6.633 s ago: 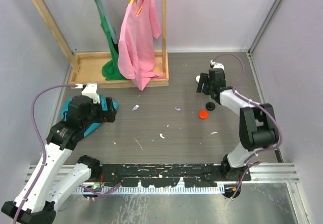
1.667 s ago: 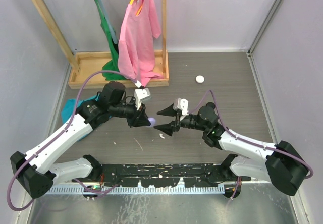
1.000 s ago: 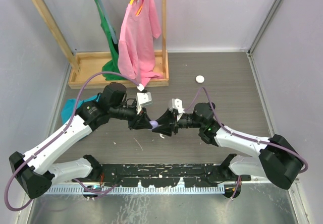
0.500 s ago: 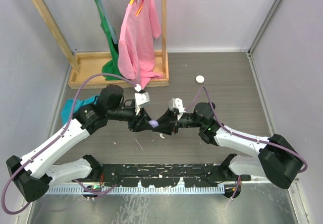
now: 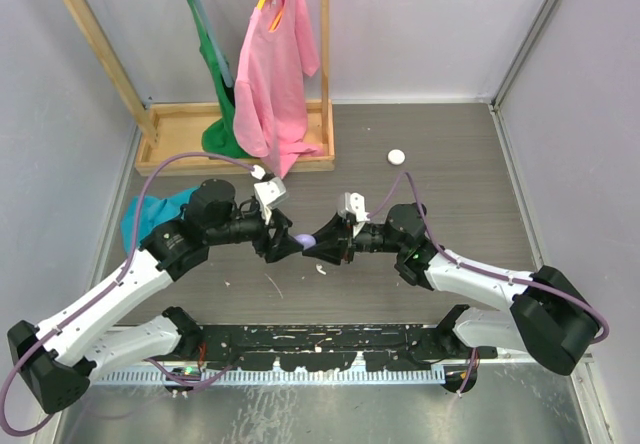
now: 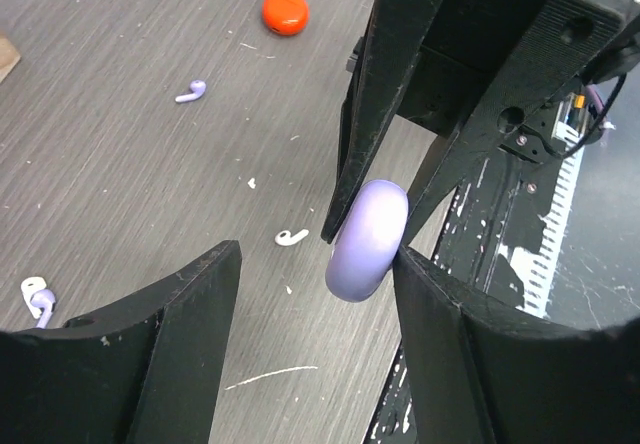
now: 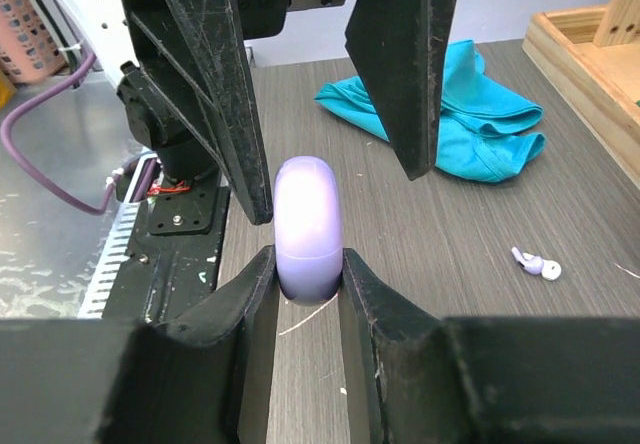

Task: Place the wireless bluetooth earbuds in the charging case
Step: Pick up the charging case at the center of the board, then open the charging case.

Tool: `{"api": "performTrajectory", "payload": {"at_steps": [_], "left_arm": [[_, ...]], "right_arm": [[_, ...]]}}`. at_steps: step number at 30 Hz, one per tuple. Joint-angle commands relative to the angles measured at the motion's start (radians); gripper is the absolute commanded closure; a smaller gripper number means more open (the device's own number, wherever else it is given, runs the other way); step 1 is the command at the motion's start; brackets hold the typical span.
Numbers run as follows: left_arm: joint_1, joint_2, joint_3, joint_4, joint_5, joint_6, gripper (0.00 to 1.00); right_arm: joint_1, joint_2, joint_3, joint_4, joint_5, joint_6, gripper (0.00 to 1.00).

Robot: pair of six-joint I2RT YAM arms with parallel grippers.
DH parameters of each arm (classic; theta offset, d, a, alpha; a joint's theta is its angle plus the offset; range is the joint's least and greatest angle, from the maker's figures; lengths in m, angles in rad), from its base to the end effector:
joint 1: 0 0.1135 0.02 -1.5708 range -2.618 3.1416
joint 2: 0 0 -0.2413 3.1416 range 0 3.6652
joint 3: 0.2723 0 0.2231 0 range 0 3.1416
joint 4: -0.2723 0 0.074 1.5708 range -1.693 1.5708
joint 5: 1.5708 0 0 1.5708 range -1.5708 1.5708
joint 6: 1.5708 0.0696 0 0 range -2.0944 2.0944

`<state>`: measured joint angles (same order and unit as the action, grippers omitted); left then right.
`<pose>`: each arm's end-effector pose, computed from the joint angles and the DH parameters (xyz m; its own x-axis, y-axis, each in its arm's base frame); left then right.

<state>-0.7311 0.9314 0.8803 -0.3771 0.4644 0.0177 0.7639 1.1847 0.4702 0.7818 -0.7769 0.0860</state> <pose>0.1412 -0.1685 0.2995 -0.2931 0.2842 -0.9129 0.9056 0.3886 -0.1698 0.1498 0.2110 0.2499 -0.0374 0.0490 -0.9981 -0.9989 0.0270 0.0387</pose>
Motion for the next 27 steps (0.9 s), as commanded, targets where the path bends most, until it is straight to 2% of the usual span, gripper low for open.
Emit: {"api": "performTrajectory", "payload": {"at_steps": [1, 13, 22, 27], "left_arm": [[-0.004, 0.015, 0.012, 0.085, -0.107, -0.052, 0.37], [-0.002, -0.015, 0.046, 0.092, -0.258, -0.137, 0.35], [-0.001, -0.019, 0.057, 0.095, -0.302, -0.171, 0.33], [-0.001, -0.022, 0.052, 0.088, -0.327, -0.188, 0.32]], "right_arm": [[-0.002, -0.018, 0.004, 0.071, 0.003, 0.007, 0.97], [-0.002, -0.001, 0.005, 0.071, -0.005, 0.001, 0.97], [-0.002, 0.009, 0.009, 0.071, -0.021, 0.002, 0.97], [-0.003, 0.015, 0.008, 0.051, 0.063, -0.004, 0.97]]}}
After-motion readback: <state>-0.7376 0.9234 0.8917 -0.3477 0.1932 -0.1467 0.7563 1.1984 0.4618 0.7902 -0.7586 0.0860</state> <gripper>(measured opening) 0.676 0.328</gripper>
